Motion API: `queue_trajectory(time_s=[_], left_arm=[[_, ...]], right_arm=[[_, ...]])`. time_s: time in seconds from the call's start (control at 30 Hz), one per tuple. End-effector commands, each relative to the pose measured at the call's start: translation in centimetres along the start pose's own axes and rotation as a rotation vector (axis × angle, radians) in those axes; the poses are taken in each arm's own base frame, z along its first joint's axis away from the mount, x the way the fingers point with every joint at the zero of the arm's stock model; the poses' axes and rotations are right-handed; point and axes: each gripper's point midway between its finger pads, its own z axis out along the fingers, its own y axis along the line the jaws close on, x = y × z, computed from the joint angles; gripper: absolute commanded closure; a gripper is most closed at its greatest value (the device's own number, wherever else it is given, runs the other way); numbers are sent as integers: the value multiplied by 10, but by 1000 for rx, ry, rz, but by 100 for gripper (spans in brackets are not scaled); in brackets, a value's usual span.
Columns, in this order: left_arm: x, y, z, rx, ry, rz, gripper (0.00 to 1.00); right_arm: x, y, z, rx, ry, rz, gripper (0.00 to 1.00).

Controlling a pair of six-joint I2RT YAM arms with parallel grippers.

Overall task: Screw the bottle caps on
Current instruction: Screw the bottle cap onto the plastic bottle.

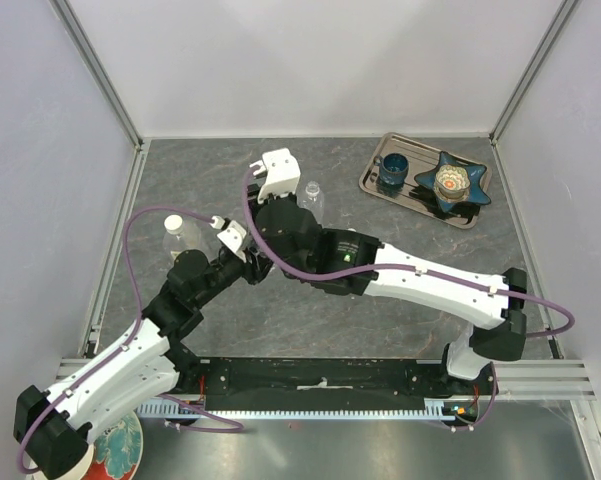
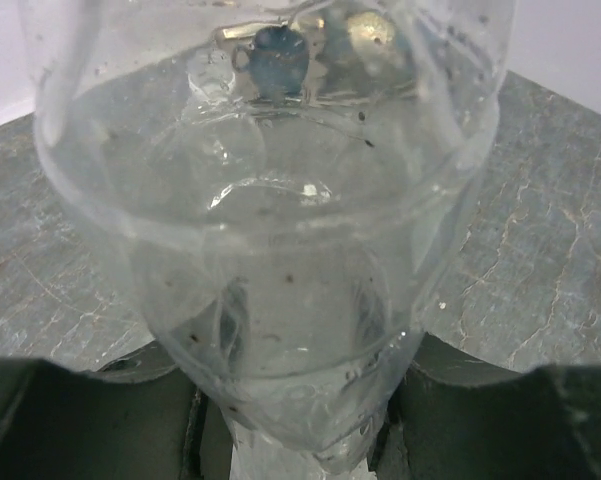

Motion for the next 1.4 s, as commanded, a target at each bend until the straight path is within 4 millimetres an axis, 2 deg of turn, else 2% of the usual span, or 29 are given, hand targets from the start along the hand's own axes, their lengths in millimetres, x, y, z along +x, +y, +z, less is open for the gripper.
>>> queue_trajectory(time_s=[0.0,0.03,0.07,0.1,0.17,0.27,0.3,0.33,0.37,0.4,0.43,0.5,0.53,0.63,0.67,0.77,0.8,0.9,1.1,1.37], left_arm=[[-101,2,-8,-23,-343,115,98],[-101,2,-7,-22,-342,114,98],[-101,1,-8,-20,-343,114,98],[-99,0,-8,-13,-338,109,98],[-98,-4,-9,12,-339,102,98],[-96,-12,-9,55,-336,104,98],[-95,-16,-10,75,-337,80,98],[-95,-17,-11,82,-336,68,98],[-95,-20,-11,98,-338,65,98],[-94,-22,-11,107,-336,63,98],[-95,-24,-12,118,-339,49,98],[-95,-32,-14,161,-338,39,98],[-96,-36,-15,186,-339,21,98],[-90,-65,-21,350,-309,16,98],[-85,-84,-28,470,-285,29,98],[-71,-117,-45,698,-229,65,98],[-70,-121,-49,735,-218,70,98],[-63,-134,-58,839,-186,80,98],[-61,-148,-72,966,-169,117,98],[-61,-151,-73,993,-162,121,98]], right_arm=[[63,-7,-11,139,133,-165,94],[56,-7,-13,135,122,-154,88],[48,-3,-14,114,107,-140,69],[36,4,-19,54,100,-122,59],[13,10,-23,-20,57,-126,45],[-19,18,-37,-221,28,-81,32],[-36,9,-42,-256,6,-56,30],[-37,25,-53,-403,22,-68,27],[-41,29,-60,-469,28,-69,26],[-53,21,-65,-508,13,-64,24],[-47,33,-82,-662,56,-80,22],[-53,27,-99,-786,64,-113,22],[-47,31,-116,-892,96,-140,22],[-50,22,-142,-1004,69,-244,21],[-56,20,-156,-1064,35,-277,20],[-67,20,-174,-1149,2,-301,17],[-68,22,-179,-1183,-3,-308,17],[-70,28,-185,-1245,-7,-312,15],[-66,36,-178,-1306,10,-316,14],[-56,44,-175,-1390,49,-298,24]])
